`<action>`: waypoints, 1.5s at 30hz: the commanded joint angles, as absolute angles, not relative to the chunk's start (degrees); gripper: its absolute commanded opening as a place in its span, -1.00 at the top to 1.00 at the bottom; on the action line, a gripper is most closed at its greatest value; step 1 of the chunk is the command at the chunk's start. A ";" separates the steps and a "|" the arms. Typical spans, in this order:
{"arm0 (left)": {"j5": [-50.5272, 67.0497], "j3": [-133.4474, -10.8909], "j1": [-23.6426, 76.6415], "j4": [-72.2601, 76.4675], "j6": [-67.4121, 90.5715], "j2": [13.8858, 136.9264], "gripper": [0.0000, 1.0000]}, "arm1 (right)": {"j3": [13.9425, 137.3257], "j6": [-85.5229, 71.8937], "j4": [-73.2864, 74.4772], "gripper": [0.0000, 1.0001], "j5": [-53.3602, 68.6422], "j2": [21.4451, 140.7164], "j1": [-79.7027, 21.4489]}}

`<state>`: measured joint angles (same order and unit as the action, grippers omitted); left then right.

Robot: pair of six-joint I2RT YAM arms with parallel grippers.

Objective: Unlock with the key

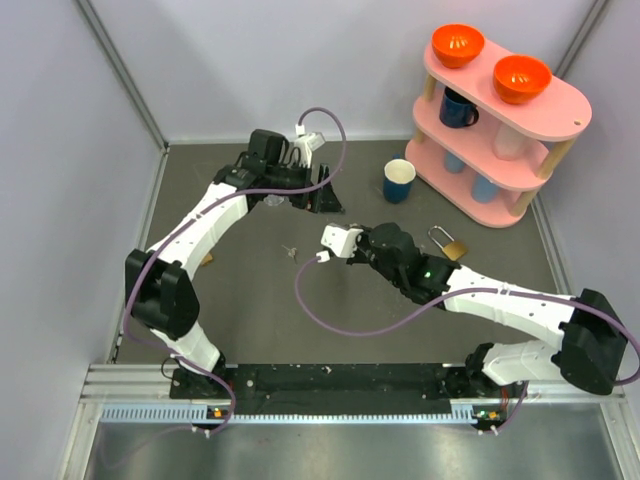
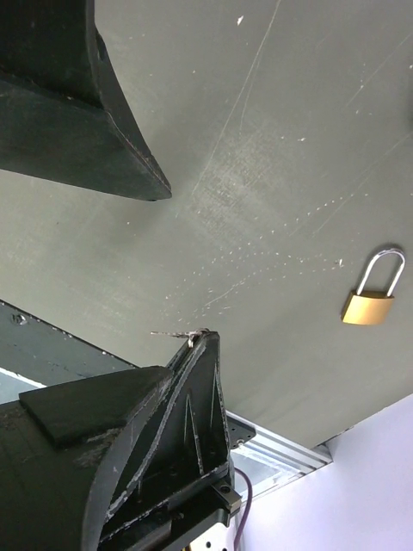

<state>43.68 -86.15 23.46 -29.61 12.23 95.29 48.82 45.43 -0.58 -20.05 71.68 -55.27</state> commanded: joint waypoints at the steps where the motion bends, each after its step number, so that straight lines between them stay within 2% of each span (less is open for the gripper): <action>1: 44.47 -85.52 24.61 -26.28 12.74 93.87 -0.63 | 52.21 45.53 -4.39 1.00 -23.46 72.33 -56.86; 5: 44.21 -84.82 25.57 -26.02 12.48 93.69 -0.58 | 52.38 45.70 -5.01 1.00 -23.99 72.07 -57.13; 11: 44.47 -84.99 26.28 -25.93 12.22 94.39 -0.28 | 52.21 45.62 -5.45 1.00 -23.99 71.54 -57.22; 17: 44.65 -85.78 27.07 -26.28 12.04 95.10 -0.26 | 52.21 45.70 -5.54 1.00 -24.08 71.98 -57.57; 23: 44.74 -86.04 27.77 -26.72 11.69 95.71 -0.01 | 52.38 45.88 -6.06 1.00 -24.70 72.16 -58.01; 25: 44.74 -86.31 27.95 -26.89 11.60 95.80 0.15 | 52.38 45.88 -6.15 1.00 -24.79 72.25 -58.10; 29: 44.74 -86.40 28.39 -27.07 11.08 95.98 0.26 | 52.38 45.88 -6.15 1.00 -24.87 72.16 -58.10; 39: 44.30 -86.66 28.48 -27.33 10.72 96.50 0.41 | 52.29 46.05 -6.24 1.00 -24.87 72.16 -58.18; 42: 44.38 -86.57 28.56 -27.33 10.63 96.33 0.41 | 52.03 46.23 -6.59 1.00 -25.22 72.33 -58.18; 45: 45.09 -86.57 28.56 -27.25 10.63 96.15 0.28 | 51.59 46.67 -7.90 1.00 -25.92 72.51 -58.18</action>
<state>43.90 -84.86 28.25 -28.29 11.73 96.33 48.93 46.06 -3.92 -23.70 71.92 -57.28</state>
